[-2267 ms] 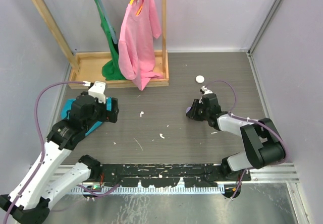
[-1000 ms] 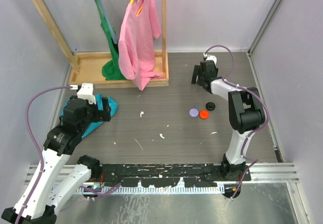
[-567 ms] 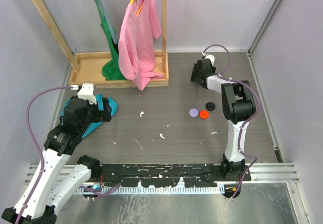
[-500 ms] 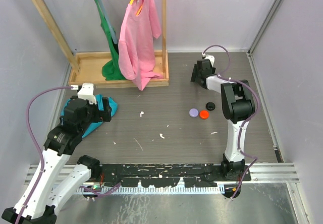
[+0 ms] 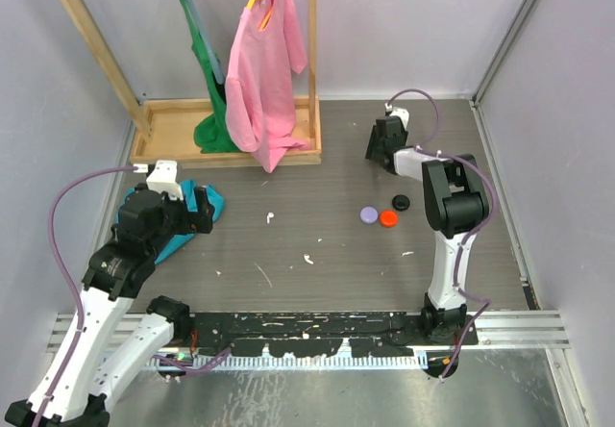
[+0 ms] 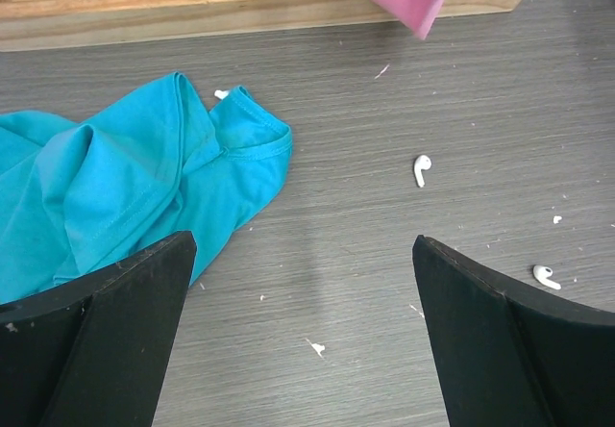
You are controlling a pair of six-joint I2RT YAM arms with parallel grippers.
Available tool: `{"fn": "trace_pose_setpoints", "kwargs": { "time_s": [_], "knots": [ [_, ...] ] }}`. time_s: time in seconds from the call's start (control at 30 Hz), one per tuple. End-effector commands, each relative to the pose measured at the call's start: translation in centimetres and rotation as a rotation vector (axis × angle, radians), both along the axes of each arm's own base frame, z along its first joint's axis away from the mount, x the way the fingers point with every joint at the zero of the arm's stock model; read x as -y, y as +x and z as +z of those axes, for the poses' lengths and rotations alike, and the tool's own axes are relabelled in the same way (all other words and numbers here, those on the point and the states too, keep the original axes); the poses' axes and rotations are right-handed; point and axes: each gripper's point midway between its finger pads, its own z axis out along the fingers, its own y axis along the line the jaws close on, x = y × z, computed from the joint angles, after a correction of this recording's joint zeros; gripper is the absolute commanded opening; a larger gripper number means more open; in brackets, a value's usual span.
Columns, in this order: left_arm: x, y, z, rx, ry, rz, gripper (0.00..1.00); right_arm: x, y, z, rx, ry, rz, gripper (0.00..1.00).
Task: Insert the wireless bluetooth earbuds into the charging case
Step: Pick up the charging case at the center of the board.
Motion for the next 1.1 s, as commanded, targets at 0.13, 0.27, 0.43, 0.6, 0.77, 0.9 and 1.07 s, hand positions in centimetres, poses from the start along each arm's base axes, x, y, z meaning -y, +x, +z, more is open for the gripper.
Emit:
{"fn": "trace_pose_setpoints", "kwargs": {
  "time_s": [0.13,0.27,0.43,0.6,0.77,0.9,1.07],
  "knots": [
    [2.7,0.7,2.1,0.053,-0.126,-0.095,0.98,-5.6,-4.0,5.9,0.120,0.012,0.223,0.49],
    [4.6,0.8,2.4,0.027,-0.199,-0.159,0.98,-8.6,-7.2,8.5,0.191,-0.021,0.357,0.49],
    [6.8,0.5,2.5,-0.019,-0.289,-0.238,0.99,-12.2,-11.4,11.6,0.298,-0.003,0.505,0.49],
    [8.9,0.0,2.3,-0.079,-0.392,-0.306,0.97,-15.8,-15.7,14.1,0.422,-0.002,0.670,0.49],
    [11.1,-0.2,2.1,-0.143,-0.502,-0.370,0.93,-19.2,-20.2,15.6,0.563,-0.004,0.840,0.49],
    [12.8,-0.3,2.6,-0.166,-0.605,-0.421,0.91,-21.4,-23.1,16.1,0.640,-0.057,0.969,0.49],
    [14.2,-0.7,2.8,-0.203,-0.675,-0.450,0.89,-23.7,-26.1,16.2,0.735,-0.096,1.107,0.49]
  ]
}}
